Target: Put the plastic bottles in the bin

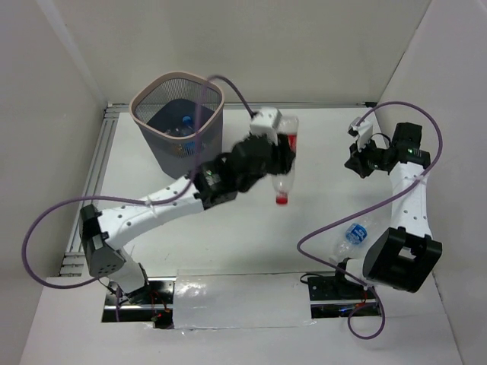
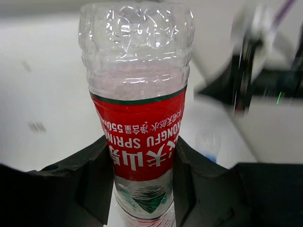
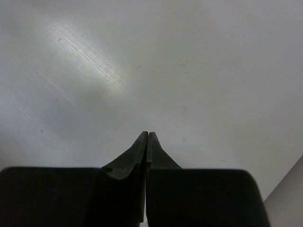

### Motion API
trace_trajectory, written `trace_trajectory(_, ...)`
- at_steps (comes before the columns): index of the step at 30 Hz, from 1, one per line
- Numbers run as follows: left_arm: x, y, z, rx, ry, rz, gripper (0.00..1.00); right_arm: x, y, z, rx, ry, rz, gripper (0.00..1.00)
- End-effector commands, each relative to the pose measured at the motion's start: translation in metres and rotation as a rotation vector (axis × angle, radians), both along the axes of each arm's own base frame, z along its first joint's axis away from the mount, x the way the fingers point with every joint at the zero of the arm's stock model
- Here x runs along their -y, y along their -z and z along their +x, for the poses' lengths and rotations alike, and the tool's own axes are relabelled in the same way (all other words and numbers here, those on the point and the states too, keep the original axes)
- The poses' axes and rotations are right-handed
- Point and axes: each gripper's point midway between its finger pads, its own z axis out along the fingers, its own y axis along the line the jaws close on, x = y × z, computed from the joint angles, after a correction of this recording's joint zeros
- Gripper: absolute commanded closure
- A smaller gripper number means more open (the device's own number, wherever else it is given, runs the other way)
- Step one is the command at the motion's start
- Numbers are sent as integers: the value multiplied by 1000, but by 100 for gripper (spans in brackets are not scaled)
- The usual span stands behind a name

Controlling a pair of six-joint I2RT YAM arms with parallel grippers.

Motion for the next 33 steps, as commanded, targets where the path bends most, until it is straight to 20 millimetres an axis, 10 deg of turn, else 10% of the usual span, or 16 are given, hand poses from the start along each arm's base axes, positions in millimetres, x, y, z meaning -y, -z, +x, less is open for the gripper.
trace_trajectory(1,-67,-117,61,348,-159,12,60,-7,5,-17,-6,-58,-18,100)
trace_trajectory(8,-197,-183,125,547,-555,-16,56,-11,12,-31,19,-103,-60,81)
trace_trajectory(20,-337,-156,196,461,-893,-58,47,-13,14,-40,-22,-99,-50,65)
trace_trajectory(24,-349,-129,218,441,-887,33,24,-11,16,-41,-13,-112,-76,4)
trace_trajectory(33,-312,-118,226,383,-695,83,0,-18,16,-46,188,-462,-297,0)
